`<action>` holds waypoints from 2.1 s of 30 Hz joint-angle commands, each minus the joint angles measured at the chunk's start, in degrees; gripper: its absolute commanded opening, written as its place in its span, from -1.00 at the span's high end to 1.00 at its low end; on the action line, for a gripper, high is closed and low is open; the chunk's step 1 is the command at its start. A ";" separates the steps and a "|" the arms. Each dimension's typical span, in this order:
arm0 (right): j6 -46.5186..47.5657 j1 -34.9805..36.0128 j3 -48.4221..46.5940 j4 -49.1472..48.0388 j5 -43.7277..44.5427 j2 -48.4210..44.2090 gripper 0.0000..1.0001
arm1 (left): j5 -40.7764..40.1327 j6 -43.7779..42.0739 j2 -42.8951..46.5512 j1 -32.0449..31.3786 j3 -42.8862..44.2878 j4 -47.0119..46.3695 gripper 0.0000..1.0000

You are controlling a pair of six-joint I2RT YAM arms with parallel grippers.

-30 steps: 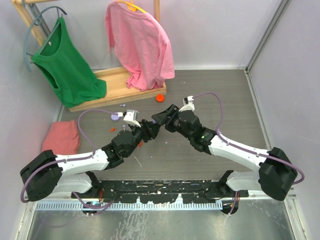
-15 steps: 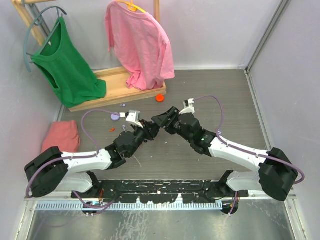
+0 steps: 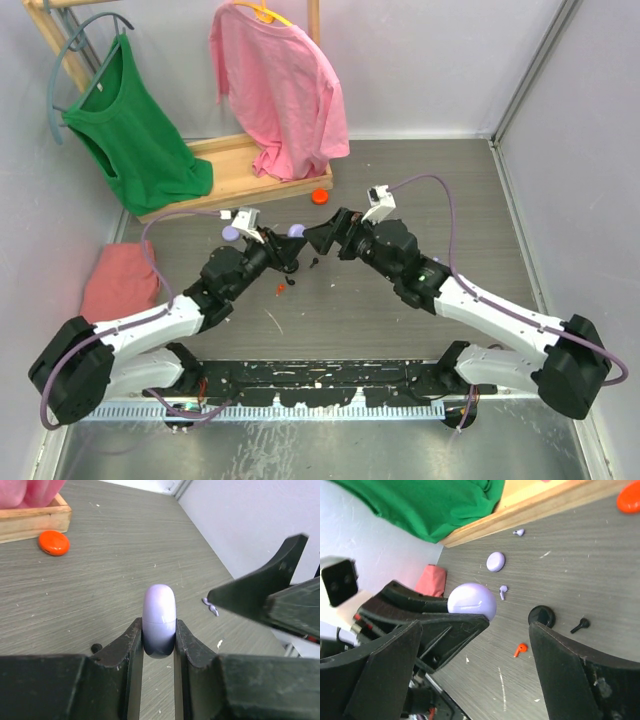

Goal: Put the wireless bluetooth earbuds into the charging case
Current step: Pick up the charging case at the center of the board.

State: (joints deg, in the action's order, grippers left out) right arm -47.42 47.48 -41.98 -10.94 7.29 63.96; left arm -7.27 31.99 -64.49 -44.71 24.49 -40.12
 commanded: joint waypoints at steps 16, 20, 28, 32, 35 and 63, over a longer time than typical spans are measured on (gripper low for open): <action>44.09 -16.81 -9.13 12.02 -54.90 -5.52 -0.69 | 41.54 -9.81 13.42 6.53 7.60 22.01 1.00; 45.18 -16.80 -8.52 10.45 -61.65 -3.57 -0.58 | 43.88 -10.48 12.82 6.54 8.55 21.97 1.00; 41.97 -16.51 -5.94 1.49 -66.36 -0.99 -0.40 | 49.96 -8.46 8.02 6.55 10.81 18.90 1.00; 41.64 -15.25 -5.90 -0.19 -67.50 0.63 -0.21 | 50.92 -6.89 6.48 6.53 10.89 15.86 0.99; 41.82 -14.20 -6.07 -0.31 -67.70 1.80 -0.13 | 51.32 -6.33 5.90 6.52 10.84 14.56 0.99; 53.50 -12.38 -11.06 16.97 -67.51 -0.39 0.97 | 50.01 -14.03 12.89 6.52 8.80 22.42 0.52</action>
State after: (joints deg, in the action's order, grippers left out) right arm 0.23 34.41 -49.10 -1.56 -61.41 66.32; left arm 43.88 21.67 -55.13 -38.68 32.82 -19.55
